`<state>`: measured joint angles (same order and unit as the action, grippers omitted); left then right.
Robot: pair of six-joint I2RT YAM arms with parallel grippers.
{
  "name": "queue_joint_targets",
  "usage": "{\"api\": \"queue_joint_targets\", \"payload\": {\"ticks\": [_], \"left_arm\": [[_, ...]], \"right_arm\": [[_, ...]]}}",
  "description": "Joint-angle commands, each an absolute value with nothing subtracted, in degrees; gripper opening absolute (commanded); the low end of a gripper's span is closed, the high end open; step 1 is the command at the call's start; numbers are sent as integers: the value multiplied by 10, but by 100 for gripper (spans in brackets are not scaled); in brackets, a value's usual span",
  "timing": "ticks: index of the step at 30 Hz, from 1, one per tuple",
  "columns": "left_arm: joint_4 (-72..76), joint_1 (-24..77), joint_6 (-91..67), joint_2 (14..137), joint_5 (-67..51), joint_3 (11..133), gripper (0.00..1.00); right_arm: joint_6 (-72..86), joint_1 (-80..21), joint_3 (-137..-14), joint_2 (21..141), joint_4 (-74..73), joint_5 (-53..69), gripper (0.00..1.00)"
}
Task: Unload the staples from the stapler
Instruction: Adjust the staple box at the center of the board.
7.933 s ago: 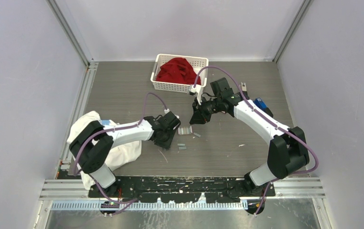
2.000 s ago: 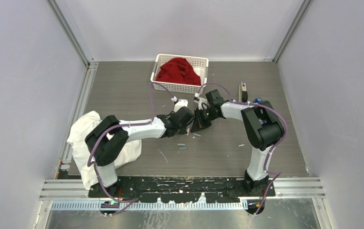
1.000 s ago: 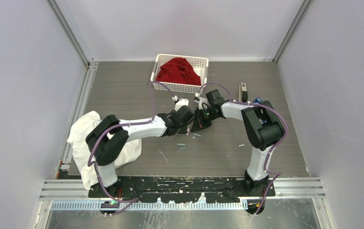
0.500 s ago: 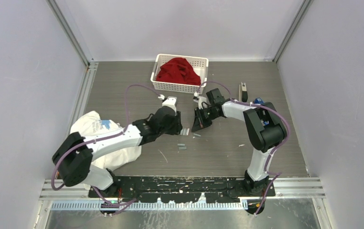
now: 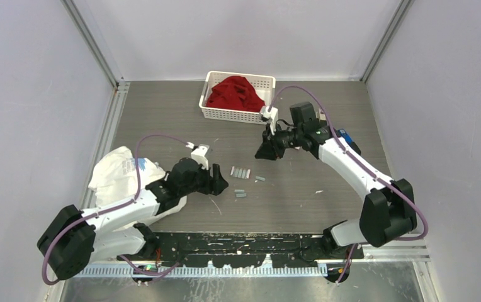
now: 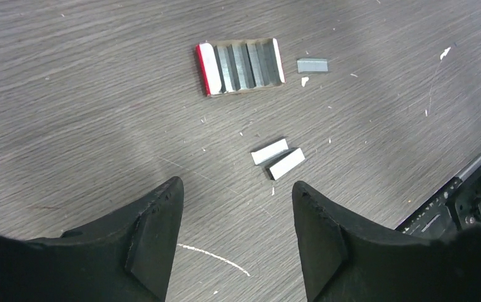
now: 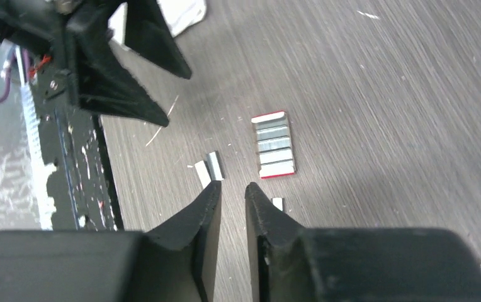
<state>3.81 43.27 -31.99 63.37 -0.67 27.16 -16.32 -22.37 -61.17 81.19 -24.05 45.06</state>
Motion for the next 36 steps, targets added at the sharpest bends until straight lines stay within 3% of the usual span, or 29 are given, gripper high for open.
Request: {"api": "queue_joint_targets", "payload": {"ticks": [1, 3, 6, 9, 15, 26, 36], "left_arm": [[117, 425, -307, 630, -17, 248, 63], [130, 409, -321, 649, -20, 250, 61], [114, 380, -341, 682, -21, 271, 43], [101, 364, -343, 716, -14, 288, 40], [47, 358, -322, 821, 12, 361, 21], [64, 360, -323, 905, -50, 405, 17], [67, 378, -322, 936, -64, 424, 17]], "right_arm": [[-302, -221, -596, 771, -274, 551, 30], [-363, -221, -584, 765, -293, 581, 34], [-427, -221, -578, 769, -325, 594, 35], [-486, -221, -577, 775, -354, 603, 35], [-507, -221, -572, 778, -359, 599, 33], [-482, -222, -565, 781, -337, 582, 28], [-598, -225, -539, 791, -365, 553, 31]]}}
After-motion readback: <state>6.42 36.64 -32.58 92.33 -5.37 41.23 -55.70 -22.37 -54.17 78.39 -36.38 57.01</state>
